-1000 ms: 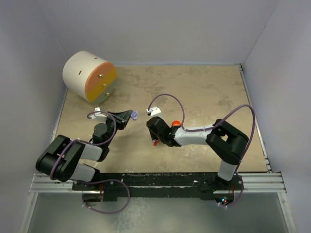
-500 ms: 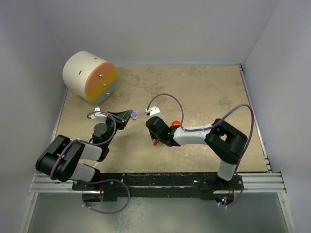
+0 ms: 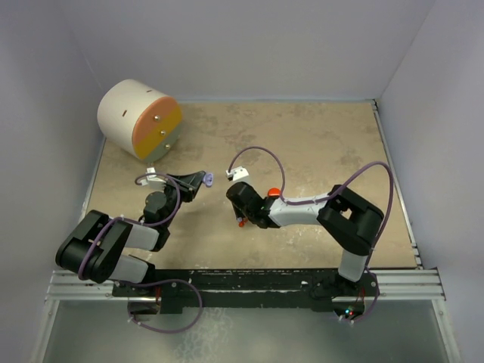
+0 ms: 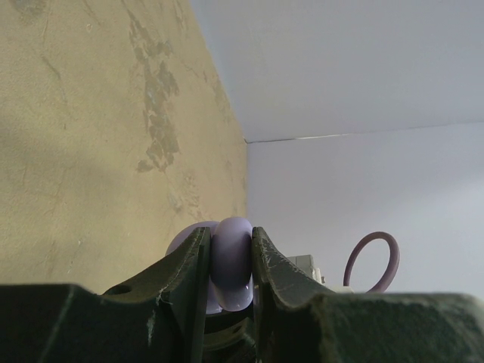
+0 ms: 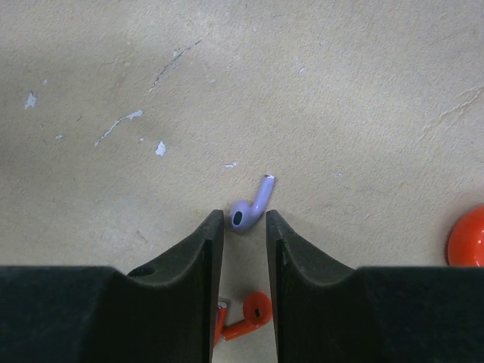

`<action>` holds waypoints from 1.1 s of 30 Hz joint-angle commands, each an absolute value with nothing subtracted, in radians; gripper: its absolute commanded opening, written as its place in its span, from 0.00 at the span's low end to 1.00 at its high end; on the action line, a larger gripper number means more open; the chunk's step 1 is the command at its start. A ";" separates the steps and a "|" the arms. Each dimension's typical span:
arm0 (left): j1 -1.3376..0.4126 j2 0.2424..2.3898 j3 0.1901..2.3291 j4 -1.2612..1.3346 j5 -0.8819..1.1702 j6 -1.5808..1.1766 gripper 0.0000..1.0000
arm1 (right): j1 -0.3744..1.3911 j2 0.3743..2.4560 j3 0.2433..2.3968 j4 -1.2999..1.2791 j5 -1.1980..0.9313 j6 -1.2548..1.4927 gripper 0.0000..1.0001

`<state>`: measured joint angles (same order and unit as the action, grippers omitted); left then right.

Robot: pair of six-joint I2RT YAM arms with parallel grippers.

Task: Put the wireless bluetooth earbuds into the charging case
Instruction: Pick up the earbud from the center of the board.

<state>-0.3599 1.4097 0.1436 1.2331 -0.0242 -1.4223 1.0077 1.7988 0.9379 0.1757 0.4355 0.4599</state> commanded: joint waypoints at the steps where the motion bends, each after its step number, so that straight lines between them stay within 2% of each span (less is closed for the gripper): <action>1: -0.350 1.412 0.133 1.305 -0.011 -1.430 0.00 | 1.011 1.813 0.979 0.183 0.459 0.455 0.32; 33: -0.343 1.418 0.123 1.324 0.002 -1.435 0.00 | 1.012 1.835 0.972 0.146 0.432 0.518 0.30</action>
